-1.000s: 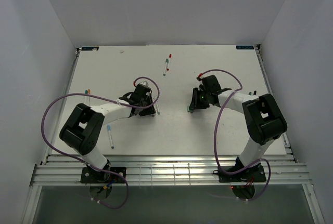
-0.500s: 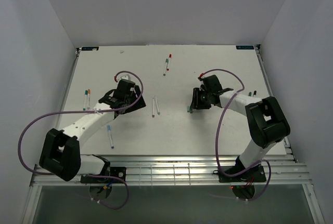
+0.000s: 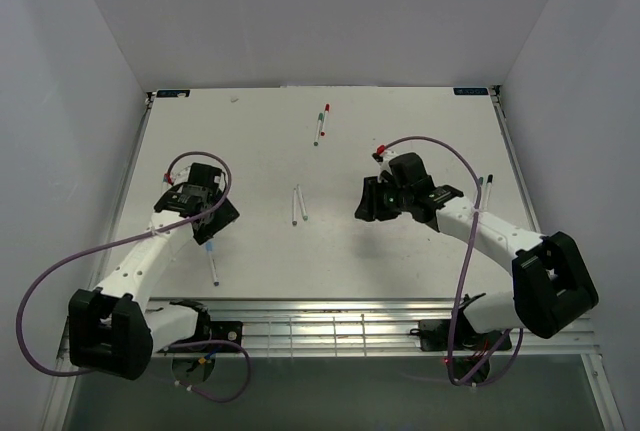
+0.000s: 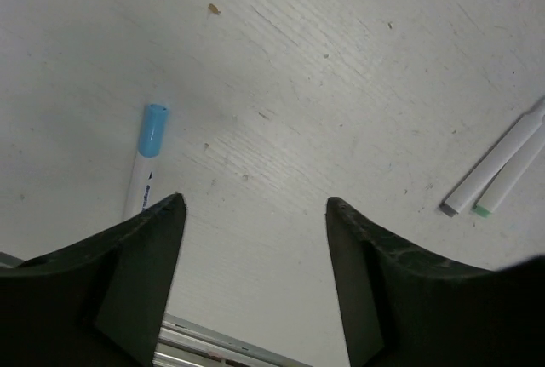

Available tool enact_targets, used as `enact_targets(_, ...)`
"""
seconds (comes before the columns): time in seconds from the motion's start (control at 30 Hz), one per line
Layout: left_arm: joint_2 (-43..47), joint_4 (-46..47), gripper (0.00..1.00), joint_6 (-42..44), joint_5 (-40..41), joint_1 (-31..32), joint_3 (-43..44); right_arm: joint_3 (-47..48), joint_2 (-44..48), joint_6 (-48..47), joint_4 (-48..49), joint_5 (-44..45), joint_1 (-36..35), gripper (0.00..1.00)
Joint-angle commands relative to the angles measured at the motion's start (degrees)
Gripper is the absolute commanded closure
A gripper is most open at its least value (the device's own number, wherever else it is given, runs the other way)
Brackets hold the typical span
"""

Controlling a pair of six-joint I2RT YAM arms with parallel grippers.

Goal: Open the pen caps

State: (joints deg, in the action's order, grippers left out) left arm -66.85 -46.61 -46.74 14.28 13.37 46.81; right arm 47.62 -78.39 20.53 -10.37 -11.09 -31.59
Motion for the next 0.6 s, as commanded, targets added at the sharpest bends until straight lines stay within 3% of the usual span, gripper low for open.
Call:
enact_targets(0.0, 2.25, -1.73, 0.28, -4.32, 1.19, -2.11, -1.01, -2.43, 2.62, -1.29, 1.58, -3.14, -0.4, 0.54)
enact_targets(0.27, -6.09, -1.47, 0.31, -1.6, -0.66, -7.39, -1.54, -5.16, 7.19, -2.43, 3.86, -5.61, -0.4, 0.54)
enact_targets(0.57, -7.33, 0.2, 0.31, -3.09, 0.48, -8.62, -4.71, -6.66, 5.27, -2.96, 6.76, -7.36, -0.49, 0.54)
